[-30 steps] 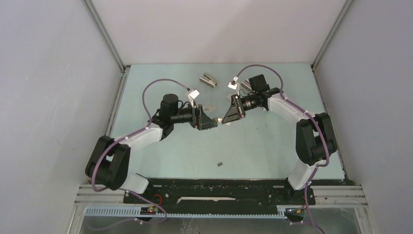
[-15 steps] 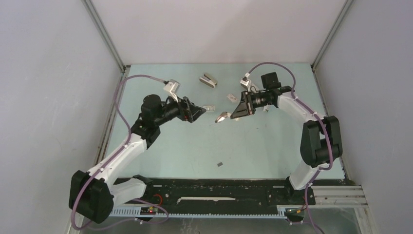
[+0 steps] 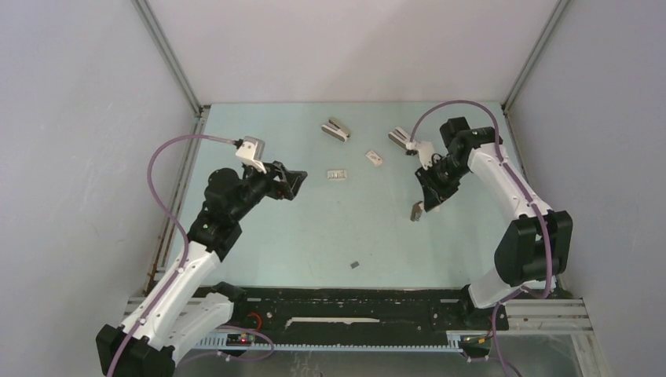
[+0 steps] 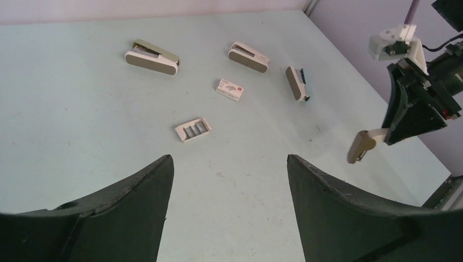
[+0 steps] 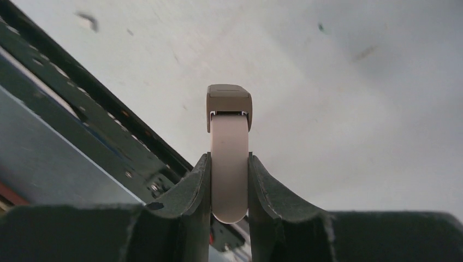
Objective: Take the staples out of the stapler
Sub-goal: Place the stapler at the center of the board.
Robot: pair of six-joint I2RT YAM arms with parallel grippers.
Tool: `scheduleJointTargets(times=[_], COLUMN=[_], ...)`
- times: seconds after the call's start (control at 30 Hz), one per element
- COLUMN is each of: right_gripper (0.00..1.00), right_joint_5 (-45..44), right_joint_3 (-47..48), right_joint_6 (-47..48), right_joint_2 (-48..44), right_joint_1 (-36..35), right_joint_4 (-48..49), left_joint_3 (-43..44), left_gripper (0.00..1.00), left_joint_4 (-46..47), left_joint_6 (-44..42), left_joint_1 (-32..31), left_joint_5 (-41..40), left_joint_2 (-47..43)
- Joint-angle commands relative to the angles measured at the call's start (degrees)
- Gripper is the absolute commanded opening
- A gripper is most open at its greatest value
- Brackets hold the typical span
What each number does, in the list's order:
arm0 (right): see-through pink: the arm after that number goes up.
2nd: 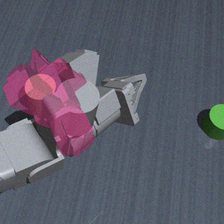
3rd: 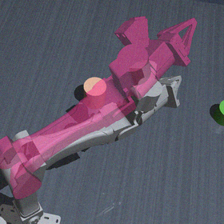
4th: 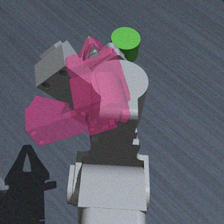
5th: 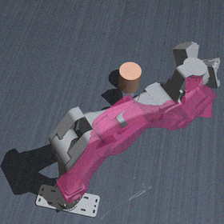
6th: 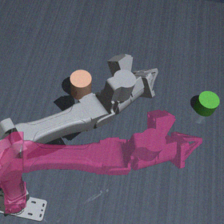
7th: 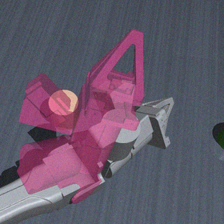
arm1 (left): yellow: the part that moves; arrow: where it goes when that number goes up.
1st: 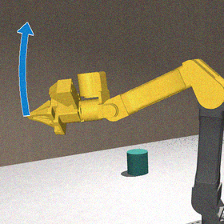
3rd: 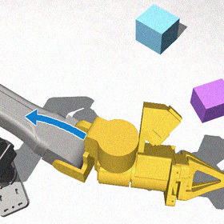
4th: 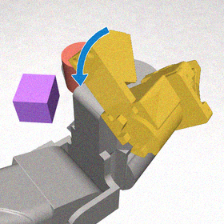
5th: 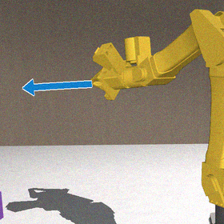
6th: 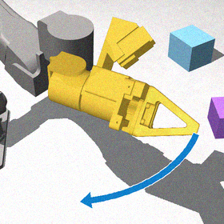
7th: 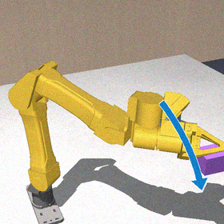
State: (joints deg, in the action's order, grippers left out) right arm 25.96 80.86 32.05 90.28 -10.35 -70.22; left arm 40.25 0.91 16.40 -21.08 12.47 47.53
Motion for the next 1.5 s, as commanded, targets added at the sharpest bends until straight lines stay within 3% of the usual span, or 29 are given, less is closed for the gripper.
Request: scheduleJointTargets(times=[0.0,0.3,0.43,0.67,0.87,1.07,1.23,1.37,1.47], right_gripper=[0.0,0.0,0.0,0.0,0.0,0.0,0.0,0.0,0.0], right_joint_5=[-16.4,-25.6,-25.8,-24.3,-19.6,-19.6,-22.8,-28.0,-30.5], right_joint_3=[-1.1,3.3,7.8,5.9,5.5,6.0,5.8,6.2,10.0], right_joint_6=[4.4,0.7,-2.4,-6.4,-6.5,-5.0,-9.8,-17.2,-22.4], right_joint_2=[0.4,14.3,20.6,23.1,18.6,12.8,12.4,16.9,22.4], right_joint_1=[-1.1,-2.6,-4.1,-5.2,-0.2,9.2,16.9,17.5,17.5], right_joint_4=[-5.3,2.9,7.3,15.4,14.5,15.9,29.2,39.7,41.9], left_joint_3=[-0.9,-1.0,-2.0,-3.0,-3.9,-2.3,-1.8,0.2,1.6], left_gripper=[0.81,0.81,0.81,0.82,0.82,0.82,0.86,0.87,0.88], left_joint_4=[-0.2,0.5,1.7,2.5,5.7,7.7,10.0,9.3,7.2], left_joint_6=[-1.4,-0.2,0.7,2.2,3.1,3.4,3.6,2.6,2.0], left_joint_1=[0.2,0.1,0.1,0.2,0.1,0.2,0.2,0.2,0.2], left_joint_5=[-1.2,0.2,0.4,0.2,0.4,1.3,1.6,1.6,1.2], left_joint_2=[1.1,1.7,0.8,-0.1,0.4,3.1,4.7,5.9,5.8])
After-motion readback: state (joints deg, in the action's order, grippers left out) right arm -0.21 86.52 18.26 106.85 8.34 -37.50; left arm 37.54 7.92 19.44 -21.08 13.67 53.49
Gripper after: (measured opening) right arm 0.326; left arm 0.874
